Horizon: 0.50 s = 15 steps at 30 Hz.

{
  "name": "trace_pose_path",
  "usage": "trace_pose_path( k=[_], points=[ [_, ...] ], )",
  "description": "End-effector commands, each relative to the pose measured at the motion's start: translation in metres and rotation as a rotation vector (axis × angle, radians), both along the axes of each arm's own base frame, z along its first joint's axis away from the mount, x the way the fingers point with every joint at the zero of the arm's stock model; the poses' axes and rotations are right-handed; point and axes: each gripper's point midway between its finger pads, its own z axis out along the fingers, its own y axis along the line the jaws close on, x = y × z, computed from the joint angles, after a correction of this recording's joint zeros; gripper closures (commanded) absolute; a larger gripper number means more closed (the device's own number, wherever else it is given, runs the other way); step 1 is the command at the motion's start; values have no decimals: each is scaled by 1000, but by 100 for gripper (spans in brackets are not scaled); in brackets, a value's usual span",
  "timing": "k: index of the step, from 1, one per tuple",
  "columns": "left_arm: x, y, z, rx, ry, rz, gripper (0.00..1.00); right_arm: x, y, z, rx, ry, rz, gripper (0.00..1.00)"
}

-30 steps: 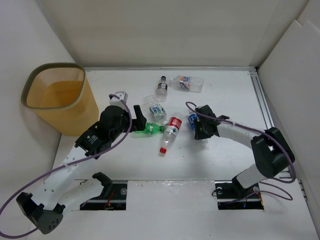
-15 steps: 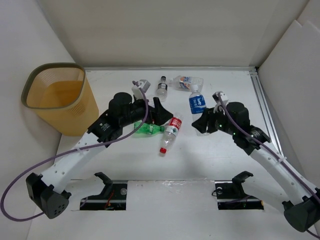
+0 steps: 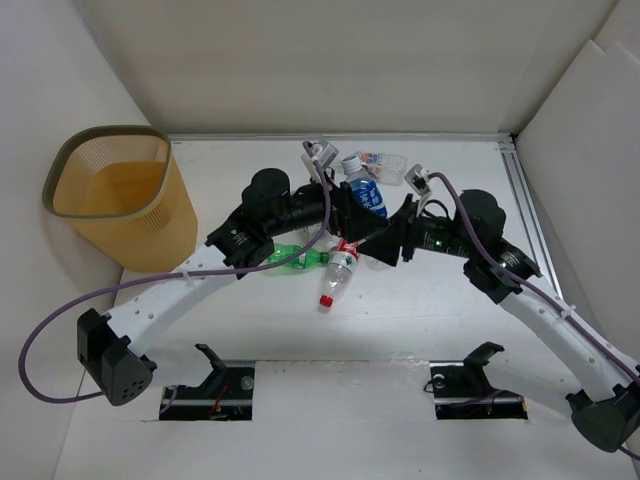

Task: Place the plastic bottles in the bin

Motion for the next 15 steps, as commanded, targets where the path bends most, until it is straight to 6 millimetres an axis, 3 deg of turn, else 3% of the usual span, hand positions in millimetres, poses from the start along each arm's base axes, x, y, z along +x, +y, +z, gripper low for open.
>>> trace_pose_path(
  k=[1,4,6,7,8,9,10,11,12,13,15],
  points=[
    [7,-2,42,-120,-89,22,0,-22,16,48,103,-136,137,100],
    [7,-3,44,-150,-88,21,0,-20,23,50,108,-142,157,100],
    [5,-2,56,-187,-111,20,17,-22,26,49,113,-135,174,100],
    [4,-2,56,-186,-111,10,31,-22,27,51,118,-143,175,98],
    [5,-1,60,-193,-117,19,52,-21,26,51,118,-144,166,93],
    [6,0,61,-186,-109,29,81,-21,26,51,118,-144,165,86],
    [8,1,62,-182,-104,44,91,-20,27,47,113,-136,165,55],
    [16,4,57,-155,-74,96,92,-16,22,50,117,-146,137,29],
    [23,5,61,-149,-66,133,94,-6,17,47,111,-143,83,12],
    [40,17,60,-138,-58,202,100,-1,13,40,104,-135,48,2],
    [70,44,63,-117,2,376,100,17,-2,32,77,-108,-67,0]
  ],
)
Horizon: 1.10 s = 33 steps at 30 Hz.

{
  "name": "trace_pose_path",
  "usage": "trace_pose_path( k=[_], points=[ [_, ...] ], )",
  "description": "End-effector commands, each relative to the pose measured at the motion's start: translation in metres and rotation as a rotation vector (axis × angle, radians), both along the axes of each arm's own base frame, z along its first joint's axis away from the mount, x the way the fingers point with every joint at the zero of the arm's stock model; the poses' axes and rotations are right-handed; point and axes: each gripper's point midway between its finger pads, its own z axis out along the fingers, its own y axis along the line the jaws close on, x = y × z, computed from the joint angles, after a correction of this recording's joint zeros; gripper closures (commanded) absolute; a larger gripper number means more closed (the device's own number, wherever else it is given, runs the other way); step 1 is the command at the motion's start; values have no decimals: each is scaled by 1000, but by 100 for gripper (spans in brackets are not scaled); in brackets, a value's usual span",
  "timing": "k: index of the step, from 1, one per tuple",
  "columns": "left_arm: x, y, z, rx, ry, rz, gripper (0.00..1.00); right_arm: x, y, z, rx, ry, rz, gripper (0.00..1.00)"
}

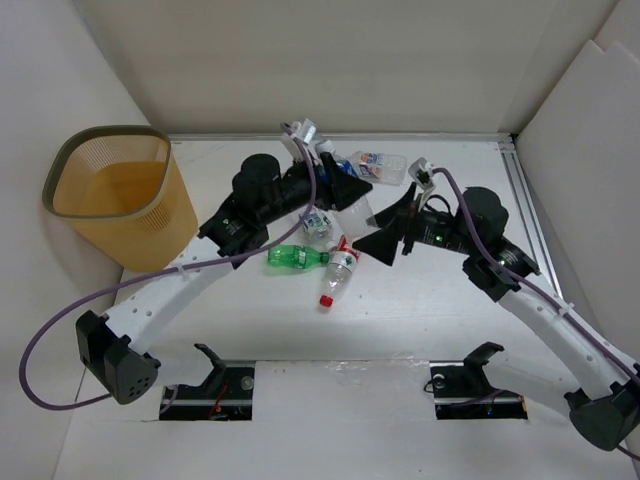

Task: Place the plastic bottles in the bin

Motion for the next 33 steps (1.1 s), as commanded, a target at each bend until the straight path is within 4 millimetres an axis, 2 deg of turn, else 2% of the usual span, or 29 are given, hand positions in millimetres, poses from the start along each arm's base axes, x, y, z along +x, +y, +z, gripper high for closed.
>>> trace_pose_path(
  k=[1,3,4,6,7,8,9,10,11,12,13,15,16,19,20,21,22,23,25,26,29,31,32,33],
  points=[
    [64,63,38,-28,14,343,100,30,-26,9,8,-58,-177,0],
    [88,101,40,4,49,489,100,39,-36,-11,-52,-12,-234,0],
    [108,134,57,-10,36,599,100,43,-41,-15,-72,-20,-256,0],
    [124,177,69,-15,33,739,100,47,-41,-38,-124,19,-251,0],
    [128,202,81,-20,29,832,100,47,-41,-38,-124,19,-251,0],
    [136,235,86,-24,26,937,100,47,-41,-52,-148,36,-248,0],
    [142,253,87,-17,35,1011,100,51,-44,-52,-150,36,-266,0],
    [142,280,89,4,37,1123,100,52,-43,-63,-170,48,-263,0],
    [141,298,101,0,18,1192,100,52,-43,-63,-170,48,-263,0],
    [143,324,103,5,24,1288,100,54,-43,-71,-187,55,-259,0],
    [139,342,107,12,17,1356,100,54,-41,-75,-194,67,-250,0],
    [132,385,109,13,38,1513,100,55,-40,-76,-199,50,-234,0],
    [129,404,99,24,73,1609,100,55,-38,-80,-208,54,-220,0],
    [110,452,92,13,117,1799,100,57,-39,-88,-221,65,-217,0],
    [106,466,80,41,156,1852,100,58,-39,-92,-227,74,-216,0],
    [101,478,77,30,176,1889,100,57,-38,-98,-235,90,-204,0],
    [95,505,72,15,194,1955,100,58,-37,-97,-233,75,-203,0],
    [94,519,65,19,222,1979,100,58,-37,-105,-246,94,-201,0],
    [93,538,56,-7,267,1952,100,56,-35,-108,-250,91,-177,0],
    [89,558,50,-29,293,1984,100,58,-35,-113,-254,97,-176,0],
    [89,565,40,-13,338,2014,99,54,-32,-124,-267,106,-151,0],
    [94,562,35,-23,354,1988,78,54,-28,-129,-270,108,-142,0],
    [100,565,26,-9,377,1987,43,58,-30,-130,-278,106,-168,0],
    [101,565,18,-1,411,1988,19,58,-29,-138,-290,130,-177,0]
  ],
)
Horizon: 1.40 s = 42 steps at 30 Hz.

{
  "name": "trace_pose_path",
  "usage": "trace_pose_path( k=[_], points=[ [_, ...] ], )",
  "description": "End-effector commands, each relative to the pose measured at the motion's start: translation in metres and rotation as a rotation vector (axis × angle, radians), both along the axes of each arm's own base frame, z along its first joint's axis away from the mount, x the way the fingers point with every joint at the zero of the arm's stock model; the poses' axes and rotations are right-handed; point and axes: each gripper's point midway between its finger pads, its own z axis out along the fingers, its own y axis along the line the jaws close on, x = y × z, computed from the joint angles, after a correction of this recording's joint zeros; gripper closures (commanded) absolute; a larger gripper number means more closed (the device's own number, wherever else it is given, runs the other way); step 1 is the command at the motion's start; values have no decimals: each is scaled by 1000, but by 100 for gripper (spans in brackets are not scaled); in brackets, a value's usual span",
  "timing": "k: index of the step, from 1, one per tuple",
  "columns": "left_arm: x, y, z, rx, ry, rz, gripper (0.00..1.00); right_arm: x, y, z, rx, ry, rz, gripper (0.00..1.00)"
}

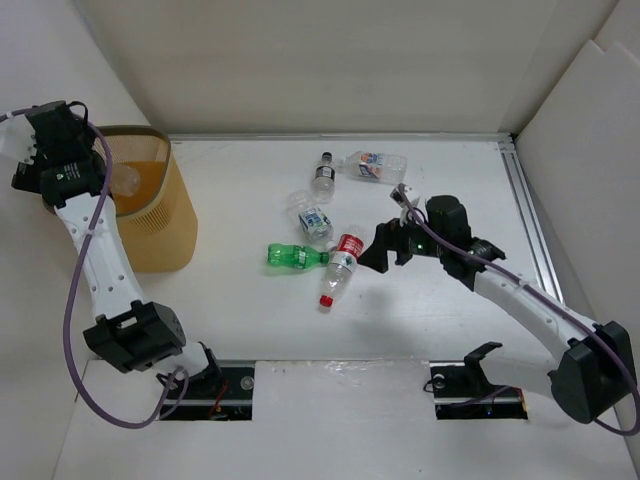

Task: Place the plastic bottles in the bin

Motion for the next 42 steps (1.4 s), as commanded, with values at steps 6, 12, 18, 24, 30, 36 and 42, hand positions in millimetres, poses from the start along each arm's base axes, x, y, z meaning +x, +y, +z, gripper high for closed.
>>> trace_pose_path(
  k=[6,12,18,24,30,36,42],
  points=[
    [-5,-4,-9,-42,11,26,0,34,-10,-28,-170,57,-288,0],
    [-9,-28,35,3,-79,-111,0,46,-16,-41,-278,135,-519,0],
    [7,-157,89,167,-193,-589,0,71,-2,-59,-285,216,-636,0],
    [10,-258,59,193,-153,-984,0,96,20,-88,-297,267,-682,0],
    [-35,-305,53,223,-245,-1253,0,110,34,-140,-358,340,-691,3],
    [-57,-315,45,218,-259,-1307,0,100,19,-166,-372,395,-762,17],
    [-66,-347,-1,133,-230,-1517,0,91,-12,-155,-345,400,-852,100]
  ],
)
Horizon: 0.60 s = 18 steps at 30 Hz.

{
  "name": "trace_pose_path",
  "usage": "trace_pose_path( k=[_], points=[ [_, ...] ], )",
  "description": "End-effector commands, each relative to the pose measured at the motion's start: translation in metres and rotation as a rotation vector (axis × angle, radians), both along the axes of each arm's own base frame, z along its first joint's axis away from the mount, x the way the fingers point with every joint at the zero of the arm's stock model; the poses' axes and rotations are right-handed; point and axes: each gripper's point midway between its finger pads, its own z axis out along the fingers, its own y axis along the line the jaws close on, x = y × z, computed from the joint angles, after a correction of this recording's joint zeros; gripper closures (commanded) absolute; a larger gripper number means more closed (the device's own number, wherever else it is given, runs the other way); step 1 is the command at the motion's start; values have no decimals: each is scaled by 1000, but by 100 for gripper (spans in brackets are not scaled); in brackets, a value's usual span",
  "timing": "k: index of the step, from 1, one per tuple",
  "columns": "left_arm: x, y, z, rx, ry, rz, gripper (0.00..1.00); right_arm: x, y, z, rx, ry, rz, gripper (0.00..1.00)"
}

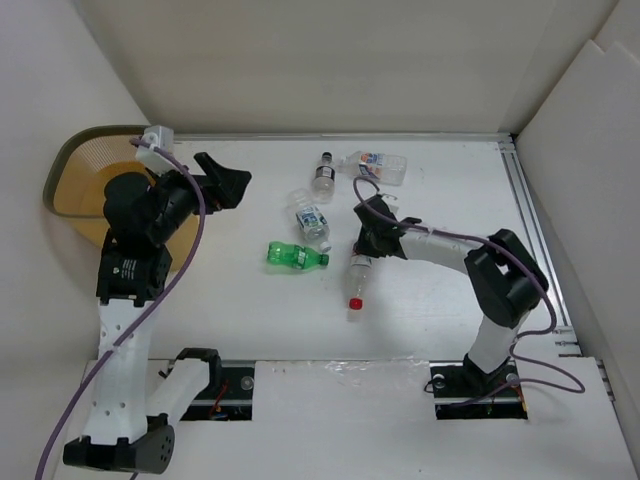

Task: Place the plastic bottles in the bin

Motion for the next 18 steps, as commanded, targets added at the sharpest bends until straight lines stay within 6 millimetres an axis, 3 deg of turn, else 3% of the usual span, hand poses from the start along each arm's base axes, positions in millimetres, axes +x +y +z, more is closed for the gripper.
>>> trace_pose_path(
  k=[1,3,5,6,7,8,9,10,12,13,14,18],
  points=[
    [-2,-26,-24,-20,27,-164,0,-6,-28,3,-33,16,-71,100],
    [-4,-38,-47,-45,65,-241,0,-6,-46,12,-73,9,-81,100],
    [-12,-54,-60,-78,75,-338,0,0,-50,52,-42,-85,-72,100],
    [-21,-73,-63,-96,90,-395,0,1,-56,64,-45,-119,-46,100],
    [-27,-86,-65,-102,90,-435,0,4,-55,96,12,-211,-15,100],
    [-32,-102,-70,-107,99,-486,0,5,-53,111,45,-255,24,100],
    [-27,-116,-79,-94,124,-485,0,4,-52,127,87,-292,101,100],
    [-48,-150,-80,-79,136,-582,0,7,-47,146,141,-369,153,100],
    [-48,-175,-80,-48,135,-552,0,-2,-45,197,236,-499,244,100],
    [-64,-200,-89,-34,152,-627,0,-11,-41,211,282,-535,323,100],
    [-68,-211,-88,-45,153,-653,0,-19,-42,248,325,-646,359,100],
    [-88,-252,-72,-88,91,-785,0,-63,-34,318,511,-875,580,100]
  ],
)
